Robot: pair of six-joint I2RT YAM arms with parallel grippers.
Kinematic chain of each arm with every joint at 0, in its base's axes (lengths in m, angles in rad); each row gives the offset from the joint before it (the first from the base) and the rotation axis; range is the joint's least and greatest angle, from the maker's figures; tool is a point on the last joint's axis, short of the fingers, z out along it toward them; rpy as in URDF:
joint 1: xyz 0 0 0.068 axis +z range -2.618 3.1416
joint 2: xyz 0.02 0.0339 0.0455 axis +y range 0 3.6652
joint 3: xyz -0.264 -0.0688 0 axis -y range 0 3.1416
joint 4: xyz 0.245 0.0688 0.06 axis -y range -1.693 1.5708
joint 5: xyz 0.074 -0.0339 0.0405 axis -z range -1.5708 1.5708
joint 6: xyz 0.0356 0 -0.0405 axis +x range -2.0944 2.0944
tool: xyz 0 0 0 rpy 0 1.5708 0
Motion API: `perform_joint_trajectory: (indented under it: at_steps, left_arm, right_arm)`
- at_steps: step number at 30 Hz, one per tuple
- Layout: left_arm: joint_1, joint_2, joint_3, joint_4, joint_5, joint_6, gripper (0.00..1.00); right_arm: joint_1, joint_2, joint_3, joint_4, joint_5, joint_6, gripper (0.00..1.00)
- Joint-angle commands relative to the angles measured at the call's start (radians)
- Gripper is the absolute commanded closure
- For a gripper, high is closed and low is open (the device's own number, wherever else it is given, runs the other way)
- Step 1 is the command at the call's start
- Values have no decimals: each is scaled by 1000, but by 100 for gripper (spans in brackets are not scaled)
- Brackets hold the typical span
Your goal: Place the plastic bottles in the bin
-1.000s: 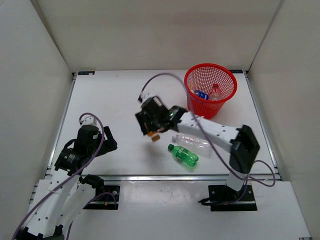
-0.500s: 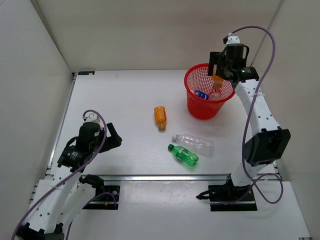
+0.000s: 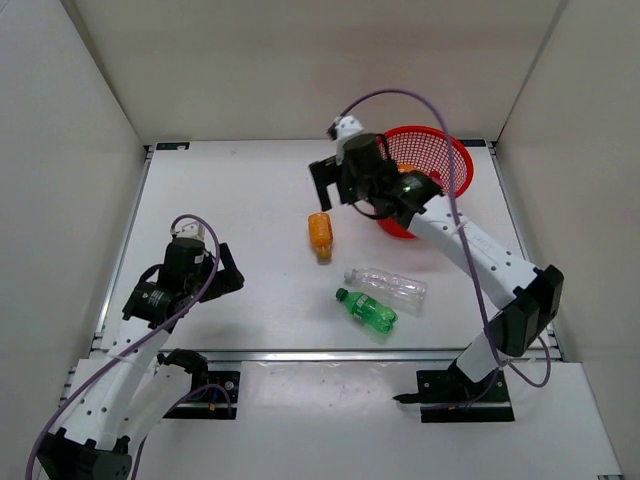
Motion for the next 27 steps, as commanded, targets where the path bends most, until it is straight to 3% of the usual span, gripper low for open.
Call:
perform_joint_trajectory:
  at_steps: [1, 4, 14, 15, 18, 19, 27]
  left_arm:
    - [4, -4, 21, 4, 3, 12, 1]
    - [-13, -16, 9, 4, 19, -2, 1]
    - [-18, -30, -23, 4, 26, -34, 1]
    - [-18, -24, -25, 9, 23, -38, 2]
    - [-10, -26, -28, 9, 35, -38, 1]
    - [-12, -29, -31, 4, 23, -38, 1]
    - [-1, -21, -26, 10, 9, -19, 1]
  right_arm:
    - [40, 111, -74, 46, -17, 143, 0]
    - [31, 238, -74, 95, 4, 265, 1]
    - [13, 580, 86, 143, 16, 293, 2]
    - [14, 603, 102, 137, 24, 286, 10]
    - [31, 596, 120, 127, 45, 277, 53]
    - [30, 568, 121, 124, 53, 267, 61]
    - [-41, 276, 299, -38, 36, 103, 77]
